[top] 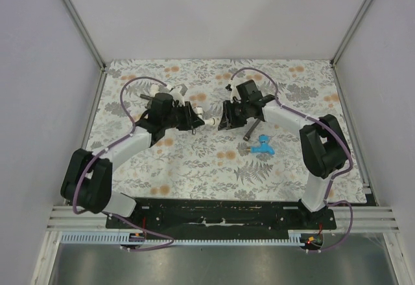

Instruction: Install the water faucets

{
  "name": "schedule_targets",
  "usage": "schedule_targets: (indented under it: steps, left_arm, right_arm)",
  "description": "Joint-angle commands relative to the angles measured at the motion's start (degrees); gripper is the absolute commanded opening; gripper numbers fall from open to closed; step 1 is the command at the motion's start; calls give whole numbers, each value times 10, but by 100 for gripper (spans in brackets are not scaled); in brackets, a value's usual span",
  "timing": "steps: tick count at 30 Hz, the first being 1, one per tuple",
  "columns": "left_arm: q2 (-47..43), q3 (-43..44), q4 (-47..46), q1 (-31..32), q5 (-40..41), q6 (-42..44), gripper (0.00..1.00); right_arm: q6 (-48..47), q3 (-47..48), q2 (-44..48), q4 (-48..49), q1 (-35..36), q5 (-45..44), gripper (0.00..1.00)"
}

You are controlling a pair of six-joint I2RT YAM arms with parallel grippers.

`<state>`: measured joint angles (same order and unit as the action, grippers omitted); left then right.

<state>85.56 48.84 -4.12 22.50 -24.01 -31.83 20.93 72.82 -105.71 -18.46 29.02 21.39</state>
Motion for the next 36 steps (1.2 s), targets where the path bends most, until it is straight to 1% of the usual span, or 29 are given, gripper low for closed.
schedule_targets:
  steps: [1,3,4,5,6,8,9,12,13,16,20,22,24,26,31,36]
  left_arm:
    - [-77,1,62,49,92,184,2]
    - [-98,-15,50,49,99,166,2]
    - [-105,-20,51,48,105,153,2]
    - [-108,-22,56,44,105,130,2]
    - [-109,-23,60,36,97,102,2]
    - [-109,-30,53,5,52,5,2]
    - [-105,-44,45,-21,14,-37,2]
    - [-89,-80,-66,-87,-105,-179,2]
    - [-84,-89,-91,-97,-131,-217,2]
    - [-73,-96,-135,-107,-189,-288,2]
    - [-55,-98,-207,-111,-274,-385,2]
    - [-49,-96,-236,-112,-311,-415,2]
    - [-51,-92,-244,-112,-330,-428,2]
    - [-56,-89,-236,-112,-343,-425,2]
    - [-53,-80,-235,-112,-370,-431,2]
    - [-51,-74,-233,-111,-384,-431,2]
  right_arm:
    - [-1,70,14,-133,-2,67,11]
    - [-3,92,11,-157,-6,81,23]
    - [-5,100,17,-158,-11,81,24]
    - [-19,102,27,-154,-10,75,29]
    - [-38,96,44,-138,-10,72,36]
    - [-74,61,85,-76,-12,64,52]
    - [-90,33,107,-34,-11,65,57]
    - [-129,-38,170,61,-10,58,69]
    - [-137,-59,191,98,-10,55,73]
    - [-174,-136,237,207,-10,79,77]
    - [-225,-228,263,354,-10,141,85]
    - [-240,-257,270,422,-10,179,86]
    - [-262,-274,274,461,-10,204,86]
    - [-292,-282,278,473,-9,216,86]
    - [-355,-283,286,465,-9,227,86]
    - [-369,-266,278,445,-8,251,82]
